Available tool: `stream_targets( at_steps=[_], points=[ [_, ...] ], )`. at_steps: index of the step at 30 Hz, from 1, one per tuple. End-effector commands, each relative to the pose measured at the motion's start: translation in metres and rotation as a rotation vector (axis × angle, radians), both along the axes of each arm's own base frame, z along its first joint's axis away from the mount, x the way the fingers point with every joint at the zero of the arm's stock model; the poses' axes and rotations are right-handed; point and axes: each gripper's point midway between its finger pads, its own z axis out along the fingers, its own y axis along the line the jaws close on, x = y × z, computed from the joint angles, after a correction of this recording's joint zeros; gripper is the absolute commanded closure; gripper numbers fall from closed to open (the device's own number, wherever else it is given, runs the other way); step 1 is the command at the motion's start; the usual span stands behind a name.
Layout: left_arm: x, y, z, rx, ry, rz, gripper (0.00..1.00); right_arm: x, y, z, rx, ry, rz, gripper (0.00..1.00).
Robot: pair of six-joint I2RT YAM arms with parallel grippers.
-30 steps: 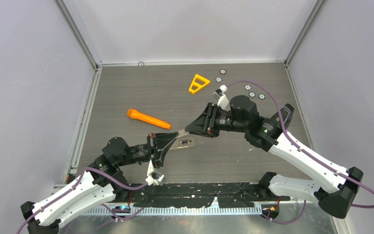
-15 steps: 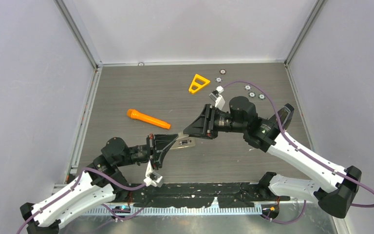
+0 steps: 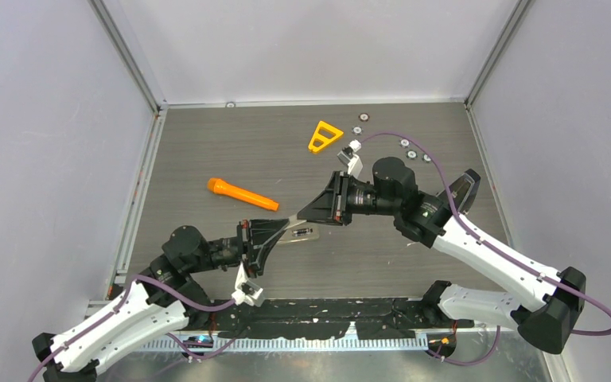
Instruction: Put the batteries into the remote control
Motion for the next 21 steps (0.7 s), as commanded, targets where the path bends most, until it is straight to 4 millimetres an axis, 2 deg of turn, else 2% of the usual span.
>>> stream_targets(
  at_steps=[1, 3, 6, 7, 8, 10, 14, 17, 21],
  points=[
    [-0.004, 0.001, 0.009, -0.033, 0.001, -0.011, 0.84, -0.004, 0.004, 0.012, 0.060, -0.017, 0.032, 0.87],
    [-0.003, 0.002, 0.007, -0.039, 0.008, -0.006, 0.74, -0.005, 0.004, 0.012, 0.065, 0.000, 0.028, 0.93],
    [0.000, 0.002, 0.004, -0.052, 0.058, 0.010, 0.52, -0.003, 0.003, 0.014, 0.089, 0.009, 0.008, 0.95],
    [0.002, 0.003, 0.000, -0.054, 0.090, 0.018, 0.20, -0.004, 0.002, 0.014, 0.095, 0.016, 0.003, 0.94],
    [0.003, 0.003, -0.002, -0.060, 0.128, 0.027, 0.03, -0.003, 0.002, 0.015, 0.102, 0.012, -0.003, 0.94],
    [0.005, 0.005, -0.010, -0.073, 0.243, 0.046, 0.00, -0.002, 0.001, 0.016, 0.106, 0.008, -0.013, 0.95],
    [0.003, 0.013, -0.019, -0.187, 0.607, 0.084, 0.00, 0.003, -0.004, 0.016, 0.104, -0.041, -0.049, 0.94],
    [0.009, 0.025, -0.020, -0.394, 0.957, 0.155, 0.00, 0.012, -0.009, 0.004, 0.046, -0.088, -0.101, 0.94],
    [0.032, 0.058, -0.026, -0.739, 1.371, 0.367, 0.00, 0.033, -0.020, -0.023, -0.071, -0.195, -0.183, 0.95]
  ],
)
